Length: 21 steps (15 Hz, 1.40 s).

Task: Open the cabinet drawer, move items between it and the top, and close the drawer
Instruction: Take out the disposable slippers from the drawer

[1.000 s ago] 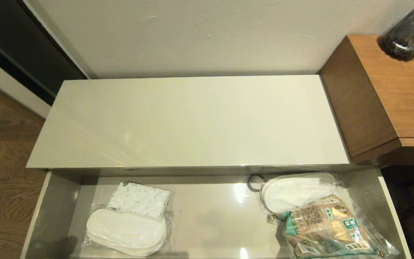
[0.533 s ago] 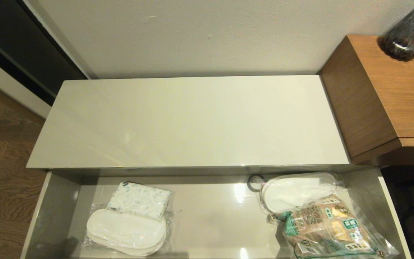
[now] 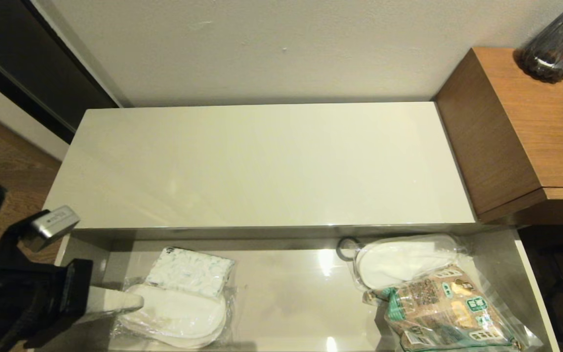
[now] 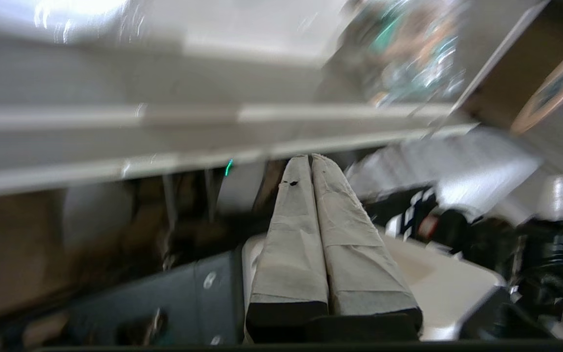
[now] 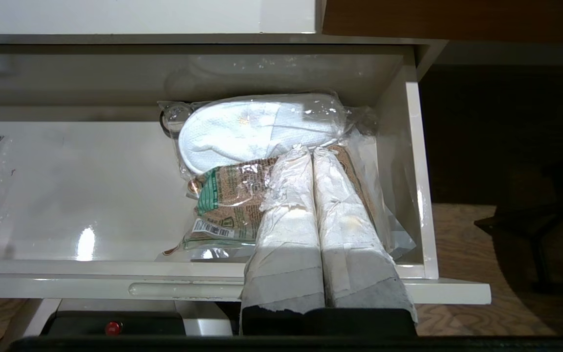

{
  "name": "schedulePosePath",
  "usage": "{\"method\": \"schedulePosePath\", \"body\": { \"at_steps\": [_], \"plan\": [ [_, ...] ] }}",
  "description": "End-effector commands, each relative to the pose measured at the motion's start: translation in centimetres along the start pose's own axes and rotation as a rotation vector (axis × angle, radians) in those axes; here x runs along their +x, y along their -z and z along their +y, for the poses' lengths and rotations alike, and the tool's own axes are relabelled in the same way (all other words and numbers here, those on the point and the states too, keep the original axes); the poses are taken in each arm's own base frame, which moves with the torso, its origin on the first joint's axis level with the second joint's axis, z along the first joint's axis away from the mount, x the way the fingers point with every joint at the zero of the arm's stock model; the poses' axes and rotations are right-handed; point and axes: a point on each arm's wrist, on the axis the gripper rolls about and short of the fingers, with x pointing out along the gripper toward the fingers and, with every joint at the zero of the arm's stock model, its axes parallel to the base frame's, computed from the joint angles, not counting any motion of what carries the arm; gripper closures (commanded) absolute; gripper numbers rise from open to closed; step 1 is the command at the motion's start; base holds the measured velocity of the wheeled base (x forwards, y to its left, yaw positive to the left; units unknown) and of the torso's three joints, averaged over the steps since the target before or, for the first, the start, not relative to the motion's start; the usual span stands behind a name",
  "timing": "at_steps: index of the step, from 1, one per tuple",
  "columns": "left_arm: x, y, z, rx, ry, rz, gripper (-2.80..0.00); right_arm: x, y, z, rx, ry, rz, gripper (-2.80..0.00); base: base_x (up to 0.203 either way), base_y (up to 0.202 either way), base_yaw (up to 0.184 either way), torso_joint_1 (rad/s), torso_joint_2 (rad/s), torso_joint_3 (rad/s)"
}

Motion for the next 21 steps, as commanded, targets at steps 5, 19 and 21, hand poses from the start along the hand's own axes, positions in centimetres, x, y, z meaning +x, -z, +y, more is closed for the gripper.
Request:
{"method": "schedulePosePath", "body": {
  "at_steps": [5, 19, 21],
  "plan": [
    [1.5, -2.1, -0.5, 0.212, -0.249, 0.335, 0.00, 0.0, 0.0, 0.0, 0.000, -0.001, -0.001, 0.00, 0.000, 0.000, 0.000, 0.000, 0.00, 0.000],
    [17.3, -13.5, 4.9, -0.484, -0.676, 0.274, 0.00, 0.0, 0.0, 0.0, -0.001, -0.002, -0.001, 0.00, 0.000, 0.000, 0.000, 0.000, 0.00, 0.000],
    [17.1, -14.5, 4.4, -0.584, -0.698, 0.230, 0.00, 0.0, 0.0, 0.0, -0.001, 0.000, 0.001, 0.00, 0.000, 0.000, 0.000, 0.000, 0.00, 0.000]
  ]
}}
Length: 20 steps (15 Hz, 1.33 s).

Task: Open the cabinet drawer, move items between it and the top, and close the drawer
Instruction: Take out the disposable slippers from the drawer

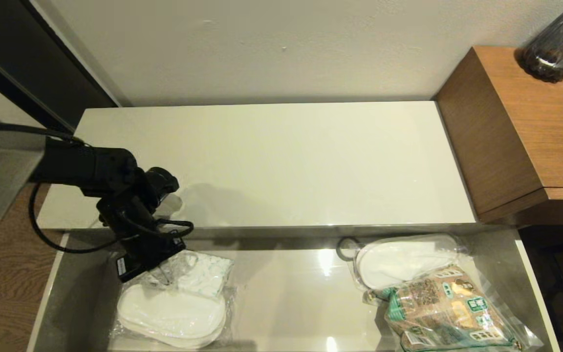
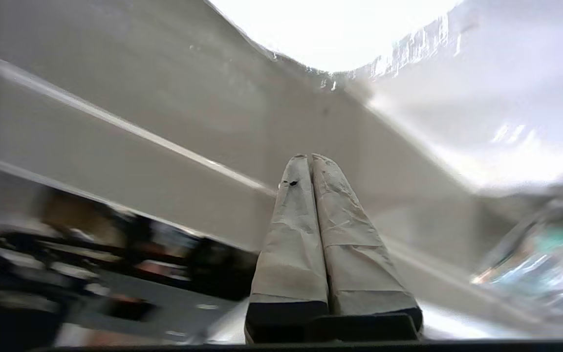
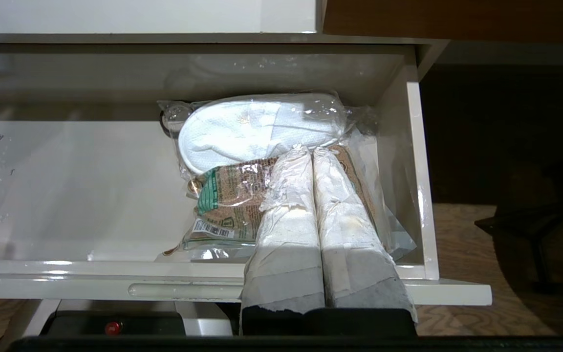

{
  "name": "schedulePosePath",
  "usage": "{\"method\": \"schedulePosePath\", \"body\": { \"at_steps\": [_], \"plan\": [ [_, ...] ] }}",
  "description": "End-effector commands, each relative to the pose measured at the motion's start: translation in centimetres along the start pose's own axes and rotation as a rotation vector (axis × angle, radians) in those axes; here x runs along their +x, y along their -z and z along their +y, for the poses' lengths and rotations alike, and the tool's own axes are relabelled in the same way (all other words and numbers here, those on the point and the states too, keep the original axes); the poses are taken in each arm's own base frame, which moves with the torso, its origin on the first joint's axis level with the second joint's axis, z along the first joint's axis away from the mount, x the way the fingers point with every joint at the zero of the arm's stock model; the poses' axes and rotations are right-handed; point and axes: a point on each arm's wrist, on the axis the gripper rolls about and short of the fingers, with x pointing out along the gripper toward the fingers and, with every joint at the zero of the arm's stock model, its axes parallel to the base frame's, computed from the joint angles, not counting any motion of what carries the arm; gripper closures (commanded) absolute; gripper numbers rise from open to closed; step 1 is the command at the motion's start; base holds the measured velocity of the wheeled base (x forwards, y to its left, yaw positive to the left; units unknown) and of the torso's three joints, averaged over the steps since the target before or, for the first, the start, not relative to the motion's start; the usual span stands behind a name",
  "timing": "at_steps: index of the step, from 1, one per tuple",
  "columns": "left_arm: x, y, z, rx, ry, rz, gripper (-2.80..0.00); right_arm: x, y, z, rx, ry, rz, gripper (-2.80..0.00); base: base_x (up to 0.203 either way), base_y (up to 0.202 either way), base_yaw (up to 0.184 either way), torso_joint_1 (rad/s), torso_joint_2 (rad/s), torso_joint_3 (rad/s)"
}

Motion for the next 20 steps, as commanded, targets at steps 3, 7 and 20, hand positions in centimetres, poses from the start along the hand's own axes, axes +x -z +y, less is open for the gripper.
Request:
{"method": "schedulePosePath", "body": {
  "at_steps": [3, 7, 20],
  "plan": [
    [-0.3, -0.7, -0.7, -0.158, -0.049, 0.023, 0.00, 0.0, 0.0, 0.0, -0.001, 0.000, 0.000, 0.00, 0.000, 0.000, 0.000, 0.000, 0.00, 0.000],
    [-2.8, 0.2, 0.1, -0.167, -0.082, -0.088, 0.00, 0.0, 0.0, 0.0, -0.001, -0.001, -0.001, 0.00, 0.000, 0.000, 0.000, 0.000, 0.00, 0.000],
    [-11.6, 8.5, -3.2, 0.654, 0.198, -0.193, 0.00, 0.0, 0.0, 0.0, -0.001, 0.000, 0.000, 0.00, 0.000, 0.000, 0.000, 0.000, 0.00, 0.000]
  ]
}}
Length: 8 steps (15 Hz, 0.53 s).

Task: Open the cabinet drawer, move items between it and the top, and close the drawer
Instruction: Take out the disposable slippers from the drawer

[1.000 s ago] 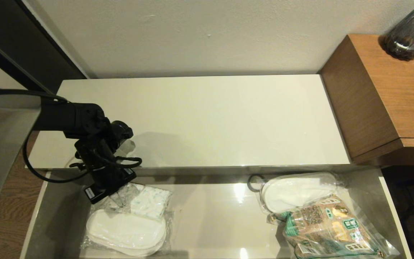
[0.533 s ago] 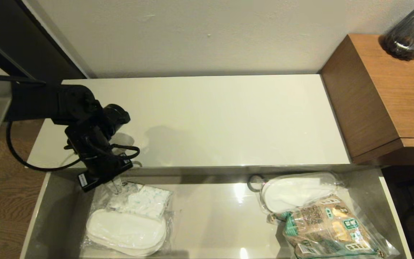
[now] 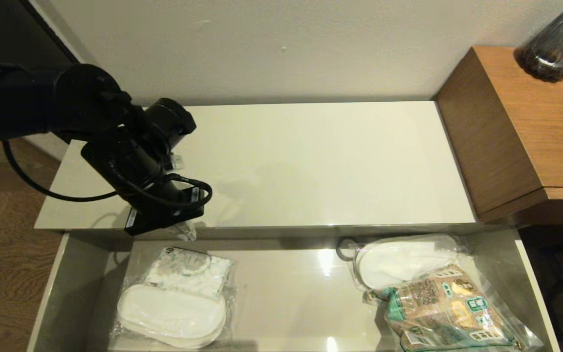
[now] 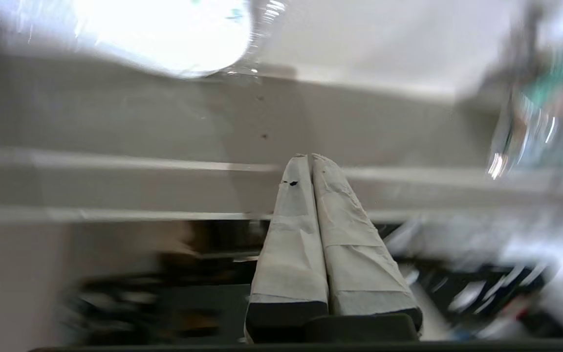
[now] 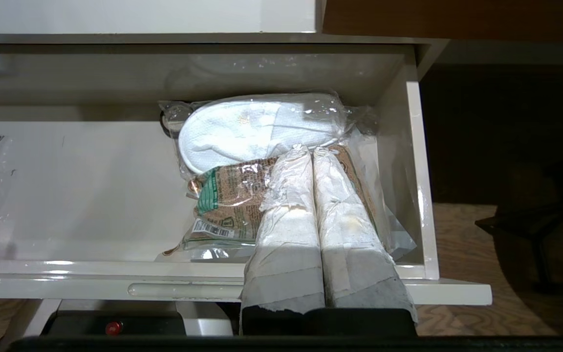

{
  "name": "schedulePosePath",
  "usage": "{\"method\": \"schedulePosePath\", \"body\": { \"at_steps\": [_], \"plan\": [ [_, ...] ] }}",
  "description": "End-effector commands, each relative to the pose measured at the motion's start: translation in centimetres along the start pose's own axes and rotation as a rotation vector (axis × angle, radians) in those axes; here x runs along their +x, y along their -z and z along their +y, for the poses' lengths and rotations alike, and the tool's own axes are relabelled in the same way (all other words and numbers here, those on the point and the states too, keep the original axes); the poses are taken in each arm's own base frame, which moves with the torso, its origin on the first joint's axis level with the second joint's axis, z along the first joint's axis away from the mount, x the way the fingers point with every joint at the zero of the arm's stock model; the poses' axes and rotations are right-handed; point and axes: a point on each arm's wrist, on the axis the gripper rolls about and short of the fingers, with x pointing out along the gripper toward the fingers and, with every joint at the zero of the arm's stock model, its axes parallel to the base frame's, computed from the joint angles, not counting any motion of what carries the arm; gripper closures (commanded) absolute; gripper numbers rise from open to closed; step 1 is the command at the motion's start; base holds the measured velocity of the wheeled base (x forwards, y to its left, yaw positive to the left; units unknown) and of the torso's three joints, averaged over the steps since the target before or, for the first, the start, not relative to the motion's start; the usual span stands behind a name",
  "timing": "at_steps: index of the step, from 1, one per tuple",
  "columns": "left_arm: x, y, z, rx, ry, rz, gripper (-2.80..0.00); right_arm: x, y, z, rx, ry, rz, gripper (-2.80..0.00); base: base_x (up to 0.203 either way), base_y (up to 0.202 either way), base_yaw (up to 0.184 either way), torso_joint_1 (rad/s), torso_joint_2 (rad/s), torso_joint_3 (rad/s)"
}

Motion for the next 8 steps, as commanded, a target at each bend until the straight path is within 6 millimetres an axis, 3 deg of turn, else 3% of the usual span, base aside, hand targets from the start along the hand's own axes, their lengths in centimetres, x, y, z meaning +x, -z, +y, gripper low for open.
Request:
{"method": "schedulePosePath", "body": {
  "at_steps": [1, 4, 8],
  "plan": [
    [-1.2, 0.4, -0.3, 0.162, 0.066, -0.011, 0.00, 0.0, 0.0, 0.0, -0.001, 0.000, -0.001, 0.00, 0.000, 0.000, 0.000, 0.000, 0.00, 0.000],
    [-3.1, 0.4, 2.3, 0.111, 0.058, -0.047, 0.00, 0.0, 0.0, 0.0, -0.001, 0.000, -0.001, 0.00, 0.000, 0.000, 0.000, 0.000, 0.00, 0.000],
    [-2.6, 1.1, 7.1, 0.092, -0.023, 0.013, 0.00, 0.0, 0.0, 0.0, -0.001, 0.000, -0.001, 0.00, 0.000, 0.000, 0.000, 0.000, 0.00, 0.000]
  ]
}}
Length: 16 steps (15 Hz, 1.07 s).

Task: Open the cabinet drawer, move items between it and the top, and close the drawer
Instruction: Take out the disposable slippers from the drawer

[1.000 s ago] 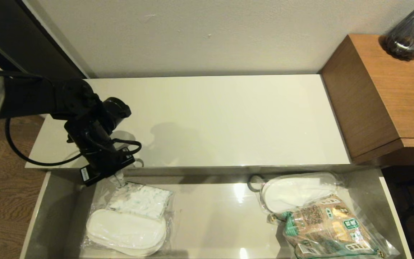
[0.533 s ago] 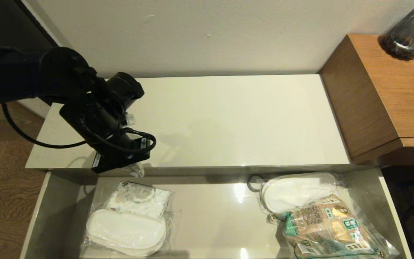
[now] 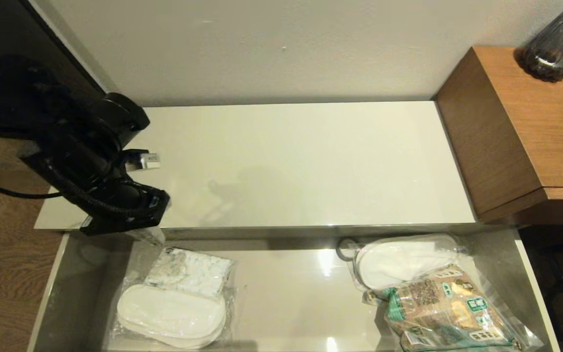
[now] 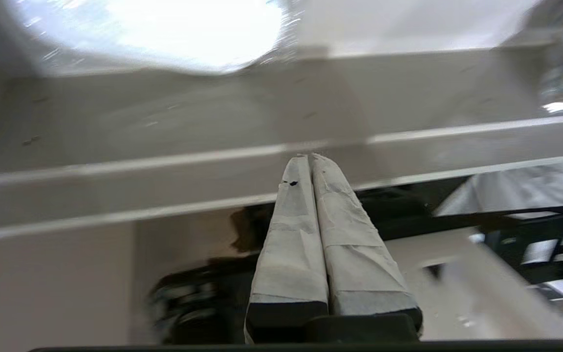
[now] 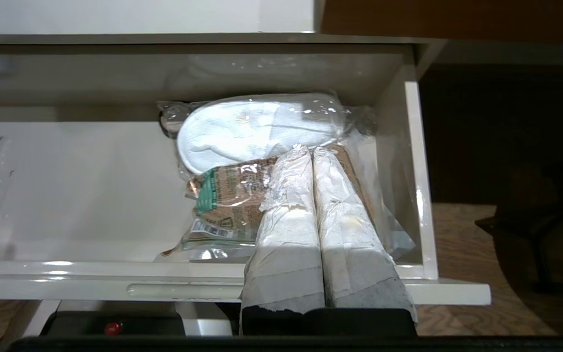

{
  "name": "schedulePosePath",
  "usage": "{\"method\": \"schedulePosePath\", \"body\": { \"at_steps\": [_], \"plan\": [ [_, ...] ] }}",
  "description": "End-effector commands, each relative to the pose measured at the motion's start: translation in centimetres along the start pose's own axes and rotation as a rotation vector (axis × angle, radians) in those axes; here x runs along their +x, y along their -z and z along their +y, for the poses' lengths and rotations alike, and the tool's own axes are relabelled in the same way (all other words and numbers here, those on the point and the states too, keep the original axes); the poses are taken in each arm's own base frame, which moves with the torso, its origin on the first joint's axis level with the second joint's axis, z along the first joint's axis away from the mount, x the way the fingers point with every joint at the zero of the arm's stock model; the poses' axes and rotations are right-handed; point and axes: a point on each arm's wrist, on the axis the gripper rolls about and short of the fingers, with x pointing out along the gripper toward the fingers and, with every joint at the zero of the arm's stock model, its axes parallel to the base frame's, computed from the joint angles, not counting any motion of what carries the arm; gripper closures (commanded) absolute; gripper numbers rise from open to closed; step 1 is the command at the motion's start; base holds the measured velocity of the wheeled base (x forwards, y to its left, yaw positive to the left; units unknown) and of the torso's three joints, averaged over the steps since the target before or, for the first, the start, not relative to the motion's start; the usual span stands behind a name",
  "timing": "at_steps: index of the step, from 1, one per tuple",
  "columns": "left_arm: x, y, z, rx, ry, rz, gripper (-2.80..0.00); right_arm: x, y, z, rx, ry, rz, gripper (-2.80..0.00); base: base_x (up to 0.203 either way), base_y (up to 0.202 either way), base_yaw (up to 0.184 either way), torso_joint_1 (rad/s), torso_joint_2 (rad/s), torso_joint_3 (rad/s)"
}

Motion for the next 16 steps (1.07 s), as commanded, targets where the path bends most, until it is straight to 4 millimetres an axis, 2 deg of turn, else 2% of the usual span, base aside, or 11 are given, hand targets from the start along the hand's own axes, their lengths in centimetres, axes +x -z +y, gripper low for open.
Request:
{"method": "schedulePosePath", "body": {
  "at_steps": [1, 2, 5, 6, 8, 12, 14, 16],
  "plan": [
    [0.4, 0.6, 3.7, -0.134, -0.060, 0.037, 0.00, 0.0, 0.0, 0.0, -0.001, -0.001, -0.001, 0.00, 0.000, 0.000, 0.000, 0.000, 0.00, 0.000],
    [1.5, 0.3, 4.8, -0.260, -0.102, 0.069, 0.00, 0.0, 0.0, 0.0, -0.001, -0.001, 0.001, 0.00, 0.000, 0.000, 0.000, 0.000, 0.00, 0.000],
    [5.0, 0.1, 6.0, -0.627, -0.239, 0.154, 0.00, 0.0, 0.0, 0.0, -0.001, -0.001, 0.000, 0.00, 0.000, 0.000, 0.000, 0.000, 0.00, 0.000],
    [6.0, 0.3, 6.3, -0.691, -0.271, 0.189, 0.00, 0.0, 0.0, 0.0, 0.001, -0.001, 0.001, 0.00, 0.000, 0.000, 0.000, 0.000, 0.00, 0.000],
    [6.8, 0.9, 6.0, -0.774, -0.286, 0.226, 0.00, 0.0, 0.0, 0.0, -0.001, 0.000, 0.001, 0.00, 0.000, 0.000, 0.000, 0.000, 0.00, 0.000],
    [7.0, 2.9, 5.3, -0.936, -0.269, 0.346, 0.00, 0.0, 0.0, 0.0, -0.001, -0.001, -0.001, 0.00, 0.000, 0.000, 0.000, 0.000, 0.00, 0.000],
    [7.7, 3.2, 5.5, -1.015, -0.264, 0.385, 0.00, 0.0, 0.0, 0.0, -0.001, 0.000, 0.001, 0.00, 0.000, 0.000, 0.000, 0.000, 0.00, 0.000],
    [7.6, 3.2, 5.5, -1.016, -0.262, 0.387, 0.00, 0.0, 0.0, 0.0, -0.001, -0.001, 0.001, 0.00, 0.000, 0.000, 0.000, 0.000, 0.00, 0.000]
  ]
}}
